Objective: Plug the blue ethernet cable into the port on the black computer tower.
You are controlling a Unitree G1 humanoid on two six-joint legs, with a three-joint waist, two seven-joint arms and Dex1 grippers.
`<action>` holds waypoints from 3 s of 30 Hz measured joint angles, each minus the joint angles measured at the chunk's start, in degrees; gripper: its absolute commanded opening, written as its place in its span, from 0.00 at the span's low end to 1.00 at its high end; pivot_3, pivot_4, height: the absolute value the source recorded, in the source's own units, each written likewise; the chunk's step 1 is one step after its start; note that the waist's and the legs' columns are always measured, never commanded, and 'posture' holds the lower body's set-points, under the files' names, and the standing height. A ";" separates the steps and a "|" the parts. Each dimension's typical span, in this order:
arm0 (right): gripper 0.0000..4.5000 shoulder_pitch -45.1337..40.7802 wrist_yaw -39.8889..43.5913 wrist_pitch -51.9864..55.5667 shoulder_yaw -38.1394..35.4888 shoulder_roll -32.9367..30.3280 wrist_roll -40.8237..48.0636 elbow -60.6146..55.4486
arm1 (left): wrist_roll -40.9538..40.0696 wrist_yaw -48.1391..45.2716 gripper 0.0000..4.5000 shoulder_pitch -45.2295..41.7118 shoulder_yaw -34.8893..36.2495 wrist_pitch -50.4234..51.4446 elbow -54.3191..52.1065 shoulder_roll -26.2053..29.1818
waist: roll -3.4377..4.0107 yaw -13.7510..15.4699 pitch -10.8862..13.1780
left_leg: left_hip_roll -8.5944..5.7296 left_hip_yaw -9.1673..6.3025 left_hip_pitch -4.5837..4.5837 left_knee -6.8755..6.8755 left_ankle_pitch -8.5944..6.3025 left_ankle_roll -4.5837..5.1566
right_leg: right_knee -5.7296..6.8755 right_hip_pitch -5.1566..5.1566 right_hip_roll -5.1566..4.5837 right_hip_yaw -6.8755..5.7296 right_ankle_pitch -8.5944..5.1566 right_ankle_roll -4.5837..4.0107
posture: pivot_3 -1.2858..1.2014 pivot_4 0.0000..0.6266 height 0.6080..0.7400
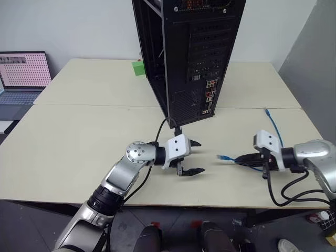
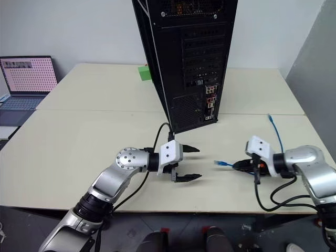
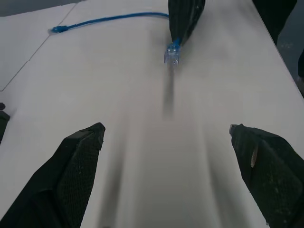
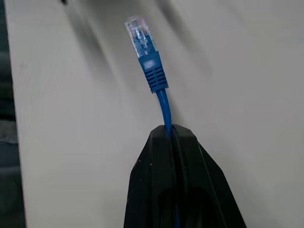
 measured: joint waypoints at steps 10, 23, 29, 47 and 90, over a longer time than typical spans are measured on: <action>0.00 -6.43 -3.12 5.84 7.07 3.26 -0.32 -3.48 | -2.50 -3.82 0.96 -3.20 1.09 1.41 3.20 -0.31 | 0.00 0.29 0.00 | 0.00 0.00 -0.05 0.02 0.00 0.00 | -0.03 -0.03 0.00 -0.02 0.00 -0.01 | 0.52 0.24 1.00; 0.00 -8.78 -4.22 5.17 9.45 4.67 -2.29 -3.30 | -3.05 -6.18 0.42 -4.98 1.08 1.51 5.78 -0.76 | 0.00 0.28 0.00 | 0.00 -0.02 -0.05 0.02 0.00 0.00 | -0.02 -0.04 0.00 -0.03 0.00 0.00 | 0.52 0.24 1.00; 0.00 -9.15 -4.84 5.04 9.94 4.71 -2.99 -3.28 | -2.41 -6.60 0.14 -4.98 0.82 1.48 6.38 -0.74 | 0.00 0.26 0.00 | 0.00 -0.02 -0.05 0.02 0.00 0.00 | -0.02 -0.04 0.00 -0.03 0.00 -0.01 | 0.52 0.24 1.00; 0.38 -8.95 -0.84 3.02 7.07 2.11 -0.92 -1.80 | -1.98 -8.86 0.06 -0.67 1.42 -6.85 6.55 0.84 | 0.00 0.33 0.00 | 0.01 -0.03 -0.07 0.02 0.00 0.00 | -0.03 -0.06 0.00 -0.04 0.00 -0.01 | 0.52 0.24 1.00; 0.42 -6.53 -14.12 29.39 -1.88 16.77 27.44 -7.70 | 40.49 35.08 0.06 -4.41 8.37 -91.30 33.44 2.92 | 0.00 0.49 0.00 | 0.01 -0.06 -0.16 0.09 0.00 0.01 | 0.00 -0.05 -0.02 -0.08 0.04 0.04 | 0.52 0.24 1.00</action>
